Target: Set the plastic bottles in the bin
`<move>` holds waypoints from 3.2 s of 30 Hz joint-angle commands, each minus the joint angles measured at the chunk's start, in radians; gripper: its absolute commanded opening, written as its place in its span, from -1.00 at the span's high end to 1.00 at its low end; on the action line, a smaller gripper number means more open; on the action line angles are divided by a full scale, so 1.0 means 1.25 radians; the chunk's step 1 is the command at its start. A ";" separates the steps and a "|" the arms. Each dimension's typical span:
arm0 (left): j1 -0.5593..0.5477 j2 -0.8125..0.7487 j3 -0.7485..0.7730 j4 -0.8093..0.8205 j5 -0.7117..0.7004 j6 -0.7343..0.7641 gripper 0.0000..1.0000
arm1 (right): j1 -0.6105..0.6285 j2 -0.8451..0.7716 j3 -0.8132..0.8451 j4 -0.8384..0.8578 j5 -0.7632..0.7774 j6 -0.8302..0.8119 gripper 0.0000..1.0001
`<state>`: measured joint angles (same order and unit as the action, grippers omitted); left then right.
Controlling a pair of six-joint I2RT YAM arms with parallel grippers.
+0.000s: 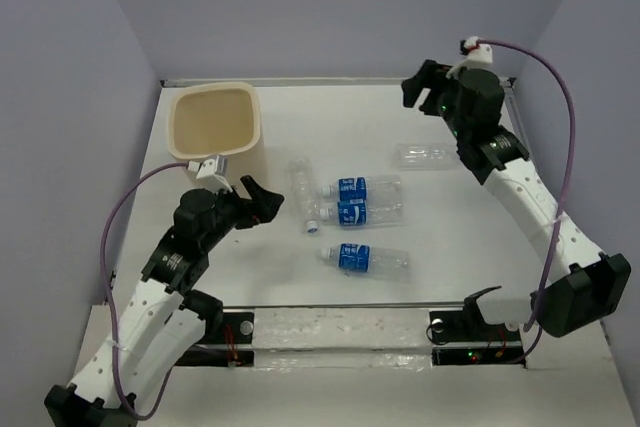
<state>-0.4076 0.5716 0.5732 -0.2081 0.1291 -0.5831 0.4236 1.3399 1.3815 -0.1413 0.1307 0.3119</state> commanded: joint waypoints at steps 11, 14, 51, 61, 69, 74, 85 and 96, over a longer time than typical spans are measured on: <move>-0.219 0.084 0.090 0.032 -0.241 0.026 -0.98 | -0.314 0.047 -0.324 0.005 0.099 0.278 -1.00; -0.251 0.090 0.130 -0.004 -0.289 0.063 -0.98 | -0.338 0.094 -0.319 0.038 0.049 0.331 -0.99; -0.288 0.094 0.172 0.003 -0.285 0.099 -0.98 | -0.354 0.361 -0.090 0.288 -0.097 0.527 0.11; -0.288 -0.099 0.251 -0.035 -0.447 0.149 -0.98 | -0.063 0.191 0.081 0.383 -0.082 0.317 0.18; -0.287 -0.203 0.258 -0.137 -0.566 0.080 -0.98 | 0.228 0.384 0.441 0.371 -0.125 0.119 0.20; -0.288 -0.240 0.268 -0.167 -0.566 0.070 -0.97 | 0.347 0.593 0.714 0.307 -0.122 0.003 0.19; -0.286 -0.250 0.240 -0.216 -0.532 0.038 -0.97 | 0.396 0.811 0.872 0.308 -0.149 -0.053 -0.49; -0.288 -0.069 0.163 -0.125 -0.463 0.028 -0.98 | 0.415 0.497 0.513 0.388 -0.124 -0.095 -0.77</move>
<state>-0.7643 0.3534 0.8295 -0.4652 -0.4938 -0.5335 0.9314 2.2215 2.1792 0.1898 -0.0452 0.2390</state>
